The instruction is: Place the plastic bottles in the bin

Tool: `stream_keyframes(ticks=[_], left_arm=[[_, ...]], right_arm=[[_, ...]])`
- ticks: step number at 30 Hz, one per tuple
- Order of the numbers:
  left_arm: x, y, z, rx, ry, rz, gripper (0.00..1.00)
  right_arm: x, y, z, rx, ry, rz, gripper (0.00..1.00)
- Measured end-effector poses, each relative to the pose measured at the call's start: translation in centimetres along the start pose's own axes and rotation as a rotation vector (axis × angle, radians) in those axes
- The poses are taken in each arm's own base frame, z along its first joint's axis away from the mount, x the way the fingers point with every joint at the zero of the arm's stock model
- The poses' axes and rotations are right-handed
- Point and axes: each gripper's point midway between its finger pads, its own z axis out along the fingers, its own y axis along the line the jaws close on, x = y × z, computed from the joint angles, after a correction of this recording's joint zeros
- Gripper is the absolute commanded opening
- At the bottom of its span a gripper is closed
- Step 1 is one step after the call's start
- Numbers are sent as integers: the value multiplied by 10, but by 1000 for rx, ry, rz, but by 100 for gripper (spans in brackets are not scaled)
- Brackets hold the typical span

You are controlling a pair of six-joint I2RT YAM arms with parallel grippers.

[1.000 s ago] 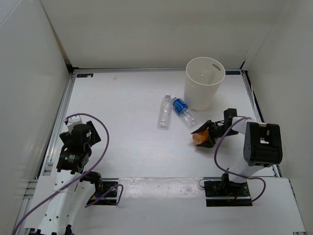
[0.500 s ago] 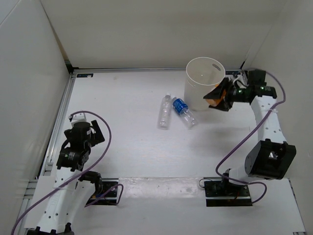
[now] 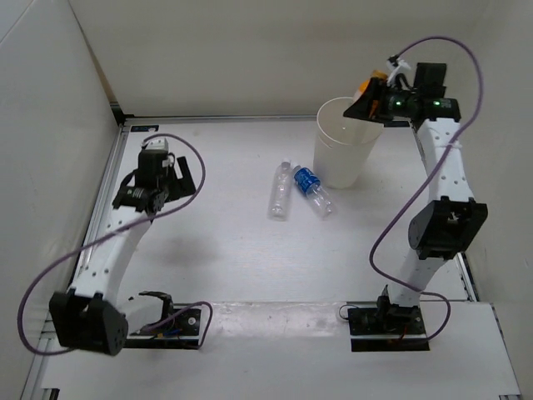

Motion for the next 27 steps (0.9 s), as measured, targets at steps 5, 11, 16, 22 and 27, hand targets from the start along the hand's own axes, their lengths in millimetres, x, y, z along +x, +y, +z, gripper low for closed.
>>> stream_keyframes(ticks=[5,11,16,22,27], left_arm=[[-13,-27,46,43,55,6,100],[-31,-61,75,122,68,-7,100],[-54,-81,75,182,29,-38,100],[-87,-99,76,228,-34,-72,100],[-92,-115,87,290,-28,-95,100]], right_arm=[[40,9,38,-7,114,-40,0],[17,10,40,20,67,-158,0],[-25,-14,29,107,-26,-206,0],[-32,-28,43,174,-28,-277,28],[-18,-33,61,202,22,-320,41]])
